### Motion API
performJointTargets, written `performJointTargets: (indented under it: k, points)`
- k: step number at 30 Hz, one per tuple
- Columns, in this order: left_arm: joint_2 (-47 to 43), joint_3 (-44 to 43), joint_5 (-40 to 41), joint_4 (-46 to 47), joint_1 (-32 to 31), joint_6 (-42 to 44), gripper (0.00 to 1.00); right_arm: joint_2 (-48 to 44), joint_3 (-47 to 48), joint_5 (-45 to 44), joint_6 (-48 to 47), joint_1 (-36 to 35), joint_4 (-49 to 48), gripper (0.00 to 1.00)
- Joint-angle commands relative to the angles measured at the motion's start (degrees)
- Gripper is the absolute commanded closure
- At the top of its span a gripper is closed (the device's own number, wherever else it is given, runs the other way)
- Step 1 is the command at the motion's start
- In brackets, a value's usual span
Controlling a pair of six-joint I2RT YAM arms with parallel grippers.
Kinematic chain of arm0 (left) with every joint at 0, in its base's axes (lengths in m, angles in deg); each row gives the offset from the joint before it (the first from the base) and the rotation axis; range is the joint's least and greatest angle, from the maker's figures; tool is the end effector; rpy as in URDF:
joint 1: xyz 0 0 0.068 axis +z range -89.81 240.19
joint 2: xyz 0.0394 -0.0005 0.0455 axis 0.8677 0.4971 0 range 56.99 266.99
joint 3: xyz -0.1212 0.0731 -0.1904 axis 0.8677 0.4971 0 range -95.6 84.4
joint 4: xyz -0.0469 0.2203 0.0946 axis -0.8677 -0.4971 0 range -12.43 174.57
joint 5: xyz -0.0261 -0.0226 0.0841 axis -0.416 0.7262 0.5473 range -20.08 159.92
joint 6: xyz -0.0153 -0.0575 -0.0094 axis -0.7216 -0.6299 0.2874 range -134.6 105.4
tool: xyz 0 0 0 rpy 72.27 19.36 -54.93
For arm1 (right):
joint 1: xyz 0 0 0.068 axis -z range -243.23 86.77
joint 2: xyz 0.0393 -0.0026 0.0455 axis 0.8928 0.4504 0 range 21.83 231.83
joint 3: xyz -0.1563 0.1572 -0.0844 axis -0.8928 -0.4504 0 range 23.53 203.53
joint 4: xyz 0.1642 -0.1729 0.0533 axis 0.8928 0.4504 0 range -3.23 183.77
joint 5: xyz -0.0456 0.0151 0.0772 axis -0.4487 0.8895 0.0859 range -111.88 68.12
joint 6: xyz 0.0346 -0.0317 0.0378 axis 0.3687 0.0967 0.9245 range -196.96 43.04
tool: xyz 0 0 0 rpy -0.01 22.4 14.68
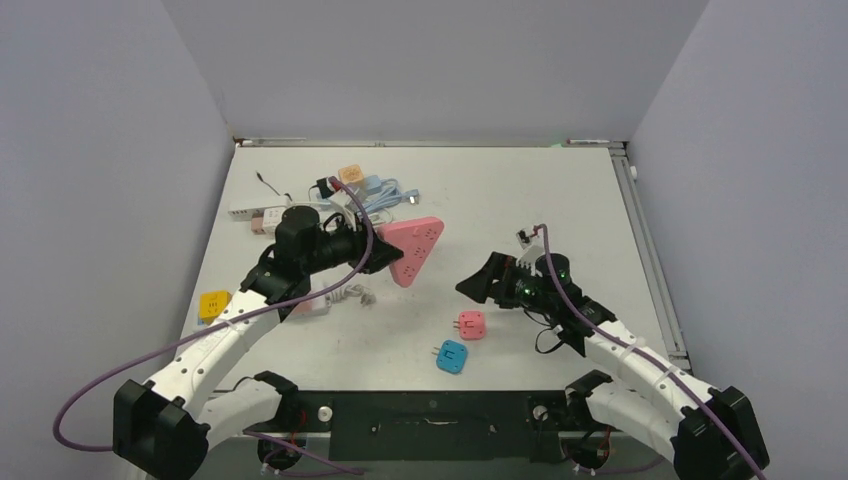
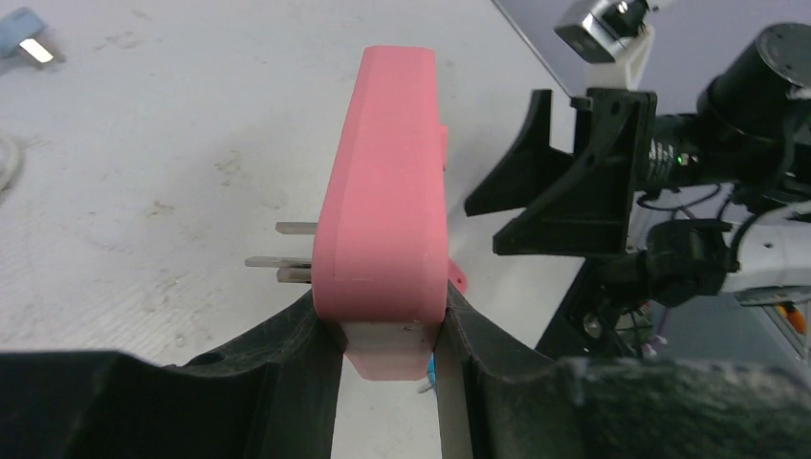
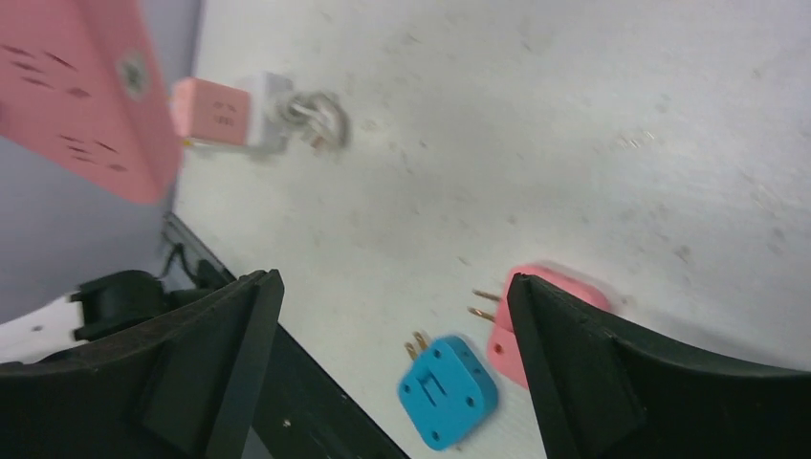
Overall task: Pull the plug off the socket
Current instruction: Place the socket at the center of the board.
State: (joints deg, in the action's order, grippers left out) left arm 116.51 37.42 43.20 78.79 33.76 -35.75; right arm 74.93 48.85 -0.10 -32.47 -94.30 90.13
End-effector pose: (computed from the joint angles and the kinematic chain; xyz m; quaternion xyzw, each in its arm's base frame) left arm 0.2123 -0.1279 0.2826 0.1715 0.7816 -0.4012 0.4457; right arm 0.1723 0.1231 0.1829 0.0077 0.8602 0.4257 0.2806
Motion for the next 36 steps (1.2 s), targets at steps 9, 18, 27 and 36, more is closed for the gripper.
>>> performJointTargets:
  k: [9,18,27,36]
  points:
    - [2.24,4.54,-25.51,30.48,-0.10,-15.58,1.00,1.23,-0.83,11.43,8.65,-1.97,-42.62,0.10]
    - [3.90,4.09,-27.27,31.00,-2.81,-16.01,1.00,6.75,1.02,7.20,9.31,-7.53,-52.26,0.07]
    - [3.94,3.21,-25.57,27.14,-3.62,-13.81,0.99,5.15,-1.12,3.94,10.79,-7.82,-57.15,0.60]
    - [1.56,0.31,-14.09,13.11,-2.02,-5.44,0.21,-0.46,-2.21,-3.94,9.82,-5.16,-45.54,0.95]
